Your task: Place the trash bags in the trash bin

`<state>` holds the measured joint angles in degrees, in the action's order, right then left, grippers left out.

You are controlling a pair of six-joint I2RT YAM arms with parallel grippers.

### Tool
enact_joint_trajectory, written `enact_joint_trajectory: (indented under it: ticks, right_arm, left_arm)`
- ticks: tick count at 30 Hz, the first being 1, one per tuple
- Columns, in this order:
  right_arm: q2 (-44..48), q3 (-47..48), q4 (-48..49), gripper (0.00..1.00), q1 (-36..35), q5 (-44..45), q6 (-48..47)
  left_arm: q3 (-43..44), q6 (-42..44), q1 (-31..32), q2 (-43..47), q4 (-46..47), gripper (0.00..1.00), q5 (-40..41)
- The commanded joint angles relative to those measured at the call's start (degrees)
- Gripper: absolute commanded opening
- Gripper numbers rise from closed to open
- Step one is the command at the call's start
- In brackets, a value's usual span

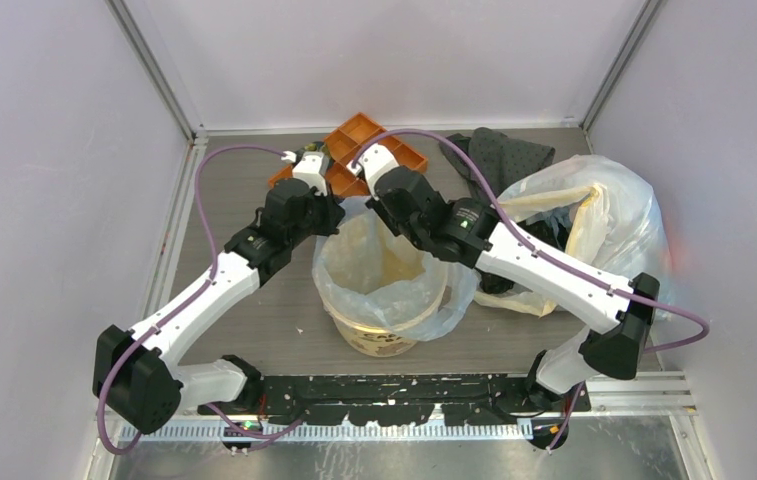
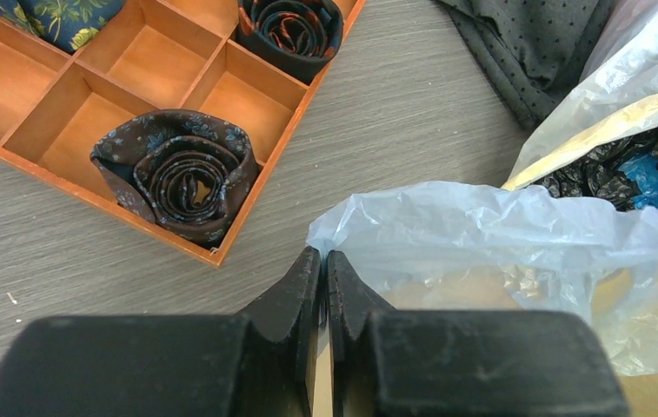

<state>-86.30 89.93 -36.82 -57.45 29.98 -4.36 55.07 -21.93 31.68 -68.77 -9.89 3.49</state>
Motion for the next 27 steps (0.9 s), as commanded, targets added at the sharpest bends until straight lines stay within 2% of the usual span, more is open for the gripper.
enact_joint_trajectory:
  ticks: [1,8,15,19,27]
  right_arm:
    - [0.9,3.0,1.6,0.01,4.1,-4.6,2.2]
    - [-0.5,3.1,0.6,0.01,15.4,-25.8,10.9]
    - [-0.5,-2.2,4.1,0.01,18.4,-32.4,14.9]
    - [0.1,-5.5,5.5,0.04,19.9,-32.2,17.0]
    - [2.7,-4.6,1.4,0.24,22.2,-25.2,22.7]
  left_arm:
    - [1.4,1.1,-0.1,1.4,0.5,0.08,-1.3]
    - [1.1,1.1,-0.1,1.9,0.7,0.06,-2.0]
    - [0.8,0.6,-0.1,2.1,0.7,0.04,-1.7]
    - [0.2,-0.2,-0.1,2.9,0.0,0.04,-0.4]
    - [-1.2,-0.9,-0.1,5.0,-0.7,0.04,1.6]
